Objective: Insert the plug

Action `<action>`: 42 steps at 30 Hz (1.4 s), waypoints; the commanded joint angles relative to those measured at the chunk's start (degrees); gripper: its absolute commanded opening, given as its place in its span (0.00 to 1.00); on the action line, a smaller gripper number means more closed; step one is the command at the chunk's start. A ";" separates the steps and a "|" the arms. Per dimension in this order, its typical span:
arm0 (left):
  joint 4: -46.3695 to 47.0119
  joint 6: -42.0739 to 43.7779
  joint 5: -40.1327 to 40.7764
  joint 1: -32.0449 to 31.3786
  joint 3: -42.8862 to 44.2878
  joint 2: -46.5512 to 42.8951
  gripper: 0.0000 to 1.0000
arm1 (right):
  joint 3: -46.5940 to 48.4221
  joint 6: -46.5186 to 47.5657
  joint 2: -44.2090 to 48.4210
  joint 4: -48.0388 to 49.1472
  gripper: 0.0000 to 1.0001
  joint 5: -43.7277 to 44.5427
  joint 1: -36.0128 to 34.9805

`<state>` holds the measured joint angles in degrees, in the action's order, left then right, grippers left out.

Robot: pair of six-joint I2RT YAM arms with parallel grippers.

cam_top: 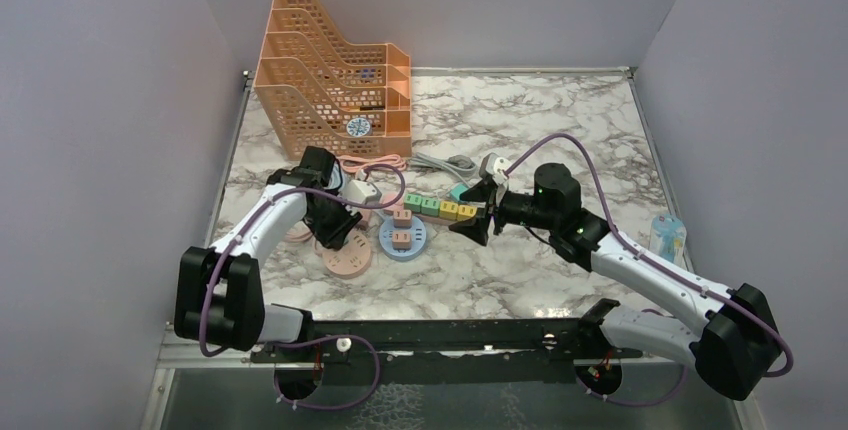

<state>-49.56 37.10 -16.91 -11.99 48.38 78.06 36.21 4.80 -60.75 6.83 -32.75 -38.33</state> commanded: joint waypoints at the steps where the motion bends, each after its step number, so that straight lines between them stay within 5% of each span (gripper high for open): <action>1: 8.44 2.64 -2.03 -0.21 -5.79 7.94 0.00 | 1.23 1.14 0.67 -0.78 0.70 0.39 -0.39; 7: 4.37 1.95 -0.97 -0.20 -2.46 -0.21 0.15 | -0.26 0.91 2.23 0.20 0.70 0.63 -0.43; 14: -2.18 2.00 -4.09 -0.14 2.02 -6.25 0.56 | -0.51 1.91 3.17 0.81 0.70 2.09 -0.41; 18: -4.23 2.41 -4.64 -0.14 5.18 -8.05 0.65 | -0.61 2.21 4.00 0.64 0.70 2.20 -0.43; 24: -4.70 4.14 -6.10 -0.14 9.23 -12.05 0.71 | -0.64 1.69 4.93 0.35 0.70 2.49 -0.43; 34: 7.28 -14.18 1.46 -0.21 15.18 -9.65 0.79 | 0.27 -7.35 4.47 0.44 0.69 8.00 -0.43; 42: 15.04 -20.04 8.87 -1.81 7.07 -11.06 0.84 | 1.60 -16.18 3.34 -3.84 0.68 18.93 -0.41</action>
<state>-39.20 20.62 -12.08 -12.62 60.12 69.32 36.21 -5.56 -56.84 5.54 -21.67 -38.33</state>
